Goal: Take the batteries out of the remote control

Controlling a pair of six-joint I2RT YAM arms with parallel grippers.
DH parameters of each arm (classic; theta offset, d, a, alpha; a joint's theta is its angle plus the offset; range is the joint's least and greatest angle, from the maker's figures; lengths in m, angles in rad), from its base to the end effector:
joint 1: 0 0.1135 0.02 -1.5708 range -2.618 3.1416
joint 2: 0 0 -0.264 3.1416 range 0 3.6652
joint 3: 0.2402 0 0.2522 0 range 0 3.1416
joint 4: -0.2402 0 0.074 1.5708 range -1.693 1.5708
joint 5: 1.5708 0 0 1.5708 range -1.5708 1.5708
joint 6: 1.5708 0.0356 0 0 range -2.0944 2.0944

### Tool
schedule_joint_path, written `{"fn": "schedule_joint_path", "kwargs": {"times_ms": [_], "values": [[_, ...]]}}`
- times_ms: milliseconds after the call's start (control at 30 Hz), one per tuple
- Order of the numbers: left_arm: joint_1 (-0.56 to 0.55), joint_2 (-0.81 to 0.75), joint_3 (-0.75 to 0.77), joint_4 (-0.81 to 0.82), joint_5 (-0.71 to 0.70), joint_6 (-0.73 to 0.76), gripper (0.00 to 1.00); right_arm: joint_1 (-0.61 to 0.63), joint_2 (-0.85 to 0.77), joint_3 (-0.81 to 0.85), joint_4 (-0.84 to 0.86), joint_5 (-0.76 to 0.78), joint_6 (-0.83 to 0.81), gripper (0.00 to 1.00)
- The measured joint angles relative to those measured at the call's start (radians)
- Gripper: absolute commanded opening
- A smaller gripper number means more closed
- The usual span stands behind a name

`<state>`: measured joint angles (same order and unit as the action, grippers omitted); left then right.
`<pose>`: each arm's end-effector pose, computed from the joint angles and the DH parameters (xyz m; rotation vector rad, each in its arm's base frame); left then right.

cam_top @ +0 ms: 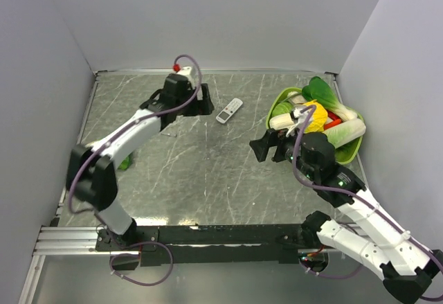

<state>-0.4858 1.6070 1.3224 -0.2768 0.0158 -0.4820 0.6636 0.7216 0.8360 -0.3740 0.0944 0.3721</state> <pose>0.3307 -0.1753 0.3078 0.0137 2.1891 -0.5779 0.1313 0.0984 0.3474 -0.2050 1.8661 0.6372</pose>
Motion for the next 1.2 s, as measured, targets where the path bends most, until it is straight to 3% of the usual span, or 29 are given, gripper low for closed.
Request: {"fn": "schedule_joint_path", "kwargs": {"times_ms": [267, 467, 867, 1200], "values": [[0.0, 0.457, 0.412, -0.071, 0.097, 0.083, 0.96, 0.0, -0.075, -0.021, 0.048, -0.077, -0.071, 1.0], [-0.001, 0.652, 0.585, -0.131, 0.097, 0.1, 0.94, 0.0, -0.077, -0.021, 0.049, -0.108, -0.109, 1.0], [-0.047, 0.769, 0.631, -0.137, 0.026, 0.12, 0.89, 0.0, -0.104, -0.026, 0.052, -0.106, -0.136, 1.0], [-0.085, 0.776, 0.634, -0.133, -0.068, 0.127, 0.72, 0.0, -0.087, -0.027, 0.052, -0.103, -0.142, 1.0]]}}
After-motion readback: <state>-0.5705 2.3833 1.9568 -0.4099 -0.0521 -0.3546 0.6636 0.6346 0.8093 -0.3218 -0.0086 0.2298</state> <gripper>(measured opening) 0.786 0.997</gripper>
